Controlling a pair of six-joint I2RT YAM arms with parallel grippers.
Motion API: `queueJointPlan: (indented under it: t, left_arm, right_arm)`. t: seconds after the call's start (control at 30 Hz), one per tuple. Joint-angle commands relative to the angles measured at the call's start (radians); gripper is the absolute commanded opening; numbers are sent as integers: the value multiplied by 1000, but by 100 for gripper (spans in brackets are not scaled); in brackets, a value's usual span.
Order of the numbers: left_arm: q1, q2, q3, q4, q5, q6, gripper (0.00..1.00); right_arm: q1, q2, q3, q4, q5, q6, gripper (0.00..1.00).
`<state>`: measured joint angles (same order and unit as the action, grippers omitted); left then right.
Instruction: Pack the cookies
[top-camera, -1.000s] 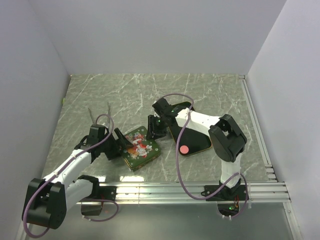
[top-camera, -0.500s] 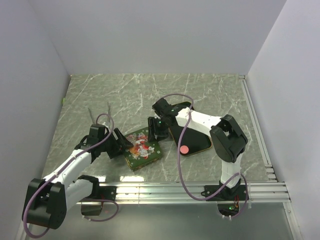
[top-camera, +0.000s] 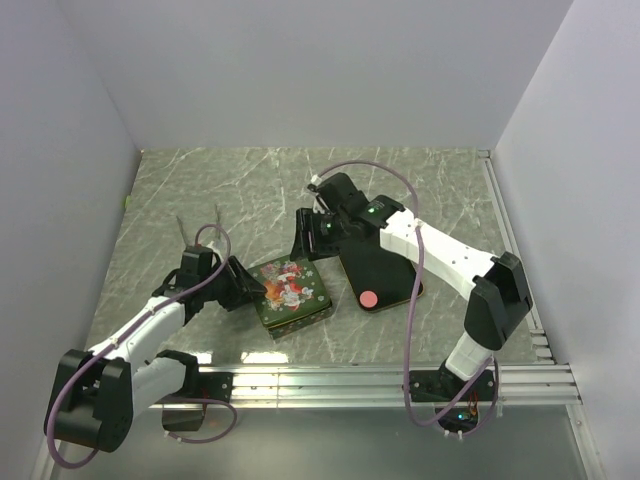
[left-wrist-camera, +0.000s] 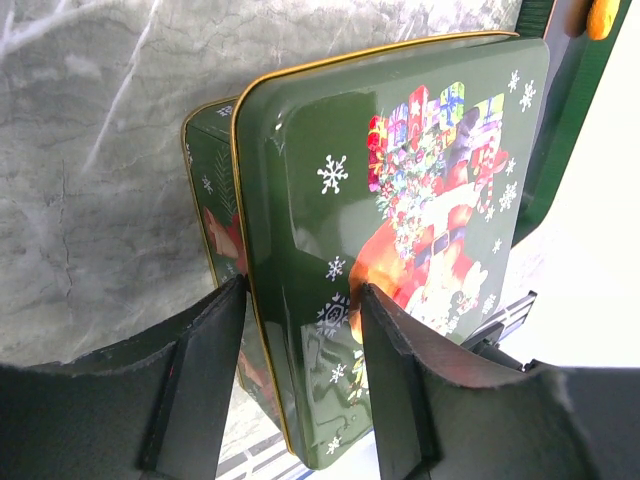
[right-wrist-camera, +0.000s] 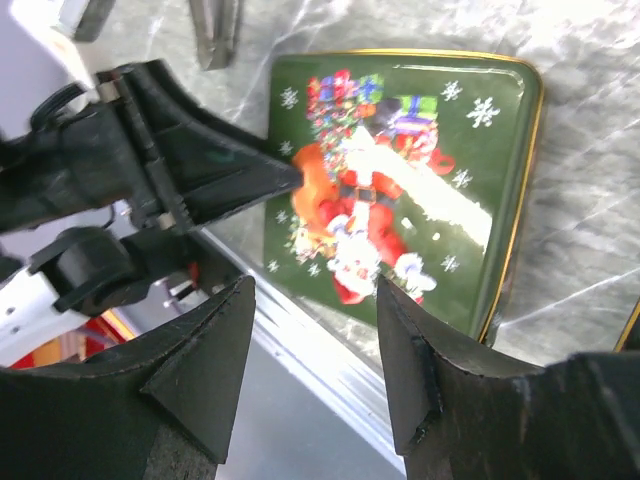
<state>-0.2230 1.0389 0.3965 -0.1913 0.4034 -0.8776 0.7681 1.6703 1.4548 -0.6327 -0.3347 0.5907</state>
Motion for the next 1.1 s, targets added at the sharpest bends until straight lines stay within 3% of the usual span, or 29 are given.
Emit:
queueJointPlan:
  t: [0.0, 0.3, 0.53, 0.83, 1.07]
  left_arm:
    - [-4, 3, -5, 29, 12, 3, 54]
    - [-7, -16, 4, 35, 31, 19, 56]
    - [-58, -42, 64, -43, -32, 42, 56]
    - [-114, -86, 156, -186, -113, 57, 64]
    - [-154, -56, 171, -198, -127, 57, 60]
  right_arm:
    - [7, -21, -53, 36, -24, 26, 59]
    - [-7, -18, -132, 71, -38, 41, 58]
    - [-26, -23, -200, 90, -64, 70, 52]
    - [-24, -208, -358, 64, 3, 66, 52]
    - [-23, -259, -419, 107, -3, 106, 52]
